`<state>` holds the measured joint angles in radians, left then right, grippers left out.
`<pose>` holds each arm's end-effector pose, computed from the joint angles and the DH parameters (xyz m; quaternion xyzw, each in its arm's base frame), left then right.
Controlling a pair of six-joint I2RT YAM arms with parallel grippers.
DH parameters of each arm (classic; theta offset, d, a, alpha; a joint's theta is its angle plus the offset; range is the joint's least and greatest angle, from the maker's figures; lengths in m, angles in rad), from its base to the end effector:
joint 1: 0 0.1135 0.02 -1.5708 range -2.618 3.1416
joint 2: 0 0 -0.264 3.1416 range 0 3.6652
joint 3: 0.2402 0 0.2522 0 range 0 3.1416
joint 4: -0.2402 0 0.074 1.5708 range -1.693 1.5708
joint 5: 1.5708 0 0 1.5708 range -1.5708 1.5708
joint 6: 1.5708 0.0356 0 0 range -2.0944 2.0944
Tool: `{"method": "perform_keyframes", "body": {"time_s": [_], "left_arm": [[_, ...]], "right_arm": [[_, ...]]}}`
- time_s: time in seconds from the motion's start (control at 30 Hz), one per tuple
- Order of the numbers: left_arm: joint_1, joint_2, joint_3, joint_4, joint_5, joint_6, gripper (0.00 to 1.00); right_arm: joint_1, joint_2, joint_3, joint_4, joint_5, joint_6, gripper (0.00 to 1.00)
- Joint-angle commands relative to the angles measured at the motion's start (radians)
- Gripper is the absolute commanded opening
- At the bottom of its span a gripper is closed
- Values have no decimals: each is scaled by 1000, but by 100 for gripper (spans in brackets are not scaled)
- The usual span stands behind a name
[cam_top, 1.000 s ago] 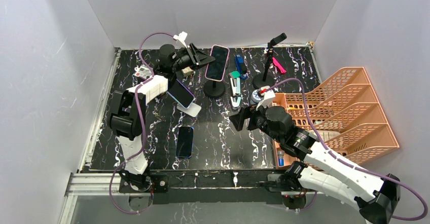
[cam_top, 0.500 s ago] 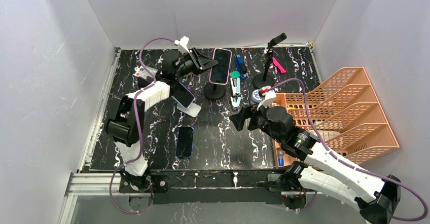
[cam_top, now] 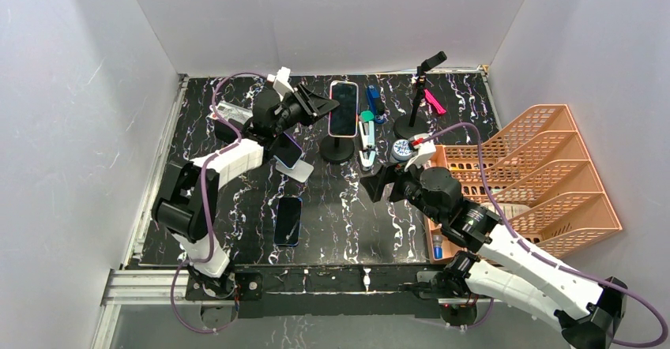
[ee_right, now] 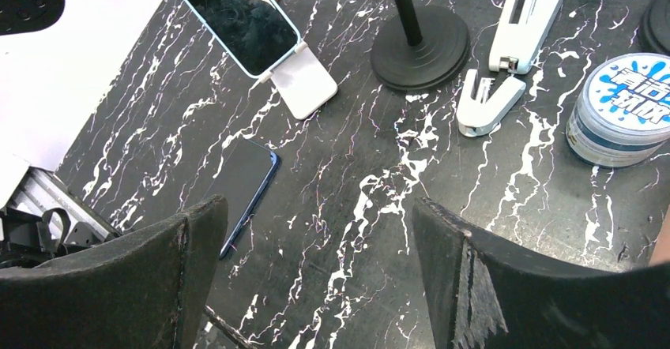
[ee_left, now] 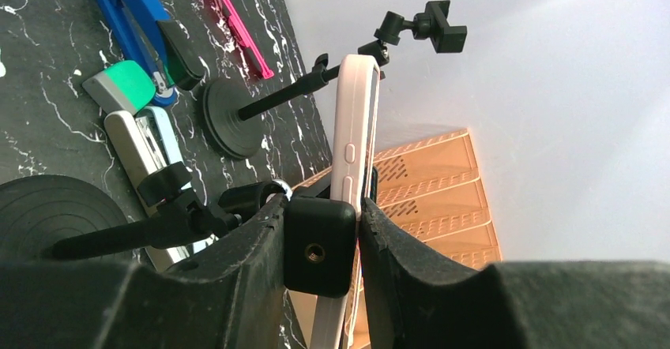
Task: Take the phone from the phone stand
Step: Move the phone stand with the phone to the center of the board.
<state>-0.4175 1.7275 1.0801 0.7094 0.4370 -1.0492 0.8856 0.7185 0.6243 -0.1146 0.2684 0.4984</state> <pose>0.3585 -0.1755 0.2810 -0.0575 0.6846 -0.5864 0.4291 0.1192 0.1309 0.3015 -0.0655 0.7718 0.3181 0.5467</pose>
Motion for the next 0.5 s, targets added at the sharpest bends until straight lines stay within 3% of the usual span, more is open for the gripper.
{"method": "perform_keyframes", "body": {"time_s": [0.0,0.47], "left_arm": [[-18,-142,-13,99,-42,-29,0],[-86,-307,-141,68,-87,-10,0]], "right_arm": [[-2,-21,11,16,37,-5,93],[-2,-45,42,-11,77,-35,93]]}}
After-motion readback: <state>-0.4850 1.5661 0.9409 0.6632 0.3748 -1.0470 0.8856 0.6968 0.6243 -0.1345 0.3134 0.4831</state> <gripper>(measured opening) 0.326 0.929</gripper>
